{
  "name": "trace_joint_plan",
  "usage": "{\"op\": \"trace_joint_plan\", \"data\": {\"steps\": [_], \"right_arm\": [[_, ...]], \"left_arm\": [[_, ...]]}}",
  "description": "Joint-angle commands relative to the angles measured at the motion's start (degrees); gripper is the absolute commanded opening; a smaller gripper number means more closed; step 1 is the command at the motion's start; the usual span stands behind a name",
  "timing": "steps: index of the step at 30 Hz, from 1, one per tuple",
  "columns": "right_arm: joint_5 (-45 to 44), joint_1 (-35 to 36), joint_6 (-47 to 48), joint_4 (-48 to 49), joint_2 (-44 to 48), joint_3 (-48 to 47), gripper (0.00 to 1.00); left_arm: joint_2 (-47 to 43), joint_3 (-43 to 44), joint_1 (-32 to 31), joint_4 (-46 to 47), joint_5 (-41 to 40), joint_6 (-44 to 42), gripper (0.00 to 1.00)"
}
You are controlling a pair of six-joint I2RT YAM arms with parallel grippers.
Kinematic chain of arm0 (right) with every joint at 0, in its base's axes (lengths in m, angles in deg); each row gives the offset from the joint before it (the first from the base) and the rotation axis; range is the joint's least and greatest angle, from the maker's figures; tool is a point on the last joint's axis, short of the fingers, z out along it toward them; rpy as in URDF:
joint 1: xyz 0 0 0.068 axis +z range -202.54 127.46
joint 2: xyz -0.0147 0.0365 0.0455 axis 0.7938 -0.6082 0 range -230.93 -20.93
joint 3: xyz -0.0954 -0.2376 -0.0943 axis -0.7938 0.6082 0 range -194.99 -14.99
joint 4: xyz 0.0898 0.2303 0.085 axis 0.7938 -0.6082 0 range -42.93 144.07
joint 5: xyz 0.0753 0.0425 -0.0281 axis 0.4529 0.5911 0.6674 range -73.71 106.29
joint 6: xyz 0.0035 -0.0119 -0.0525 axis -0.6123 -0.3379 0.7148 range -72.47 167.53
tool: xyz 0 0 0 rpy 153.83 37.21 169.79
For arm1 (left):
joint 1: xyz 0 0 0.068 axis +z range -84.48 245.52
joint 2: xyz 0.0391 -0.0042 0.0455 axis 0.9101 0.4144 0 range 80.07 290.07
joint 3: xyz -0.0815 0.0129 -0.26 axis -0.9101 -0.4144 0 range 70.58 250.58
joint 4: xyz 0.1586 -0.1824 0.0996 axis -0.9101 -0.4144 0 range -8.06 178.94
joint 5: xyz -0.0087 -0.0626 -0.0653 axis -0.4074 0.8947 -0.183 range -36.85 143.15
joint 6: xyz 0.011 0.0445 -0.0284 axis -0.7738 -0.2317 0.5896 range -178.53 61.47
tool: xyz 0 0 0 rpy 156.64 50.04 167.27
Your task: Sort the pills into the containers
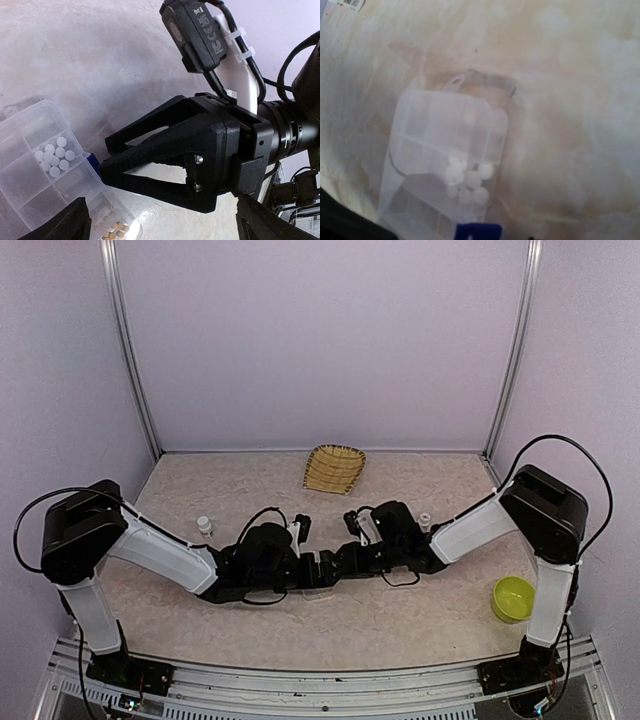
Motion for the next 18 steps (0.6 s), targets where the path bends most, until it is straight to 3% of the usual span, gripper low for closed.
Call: {"op": "trace_joint_plan", "data": {"steps": [1, 10, 18], "right_arm": [[0.80, 0.43, -0.46, -1.10, -1.43, -1.36, 0.40], [1.22, 0.89, -0.46, -1.03, -2.06, -2.16, 0.38], [0.92, 1.62, -0.46, -2.08, -2.47, -2.80, 0.34]], "left_arm": [[-5.09, 2.94, 0.64, -7.40, -3.18, -4.43, 0.99], [-10.31, 1.36, 0.58, -21.49, -11.36, -1.70, 0.99], [-5.89, 1.47, 0.00, -21.98, -10.45, -0.59, 0.99]]}}
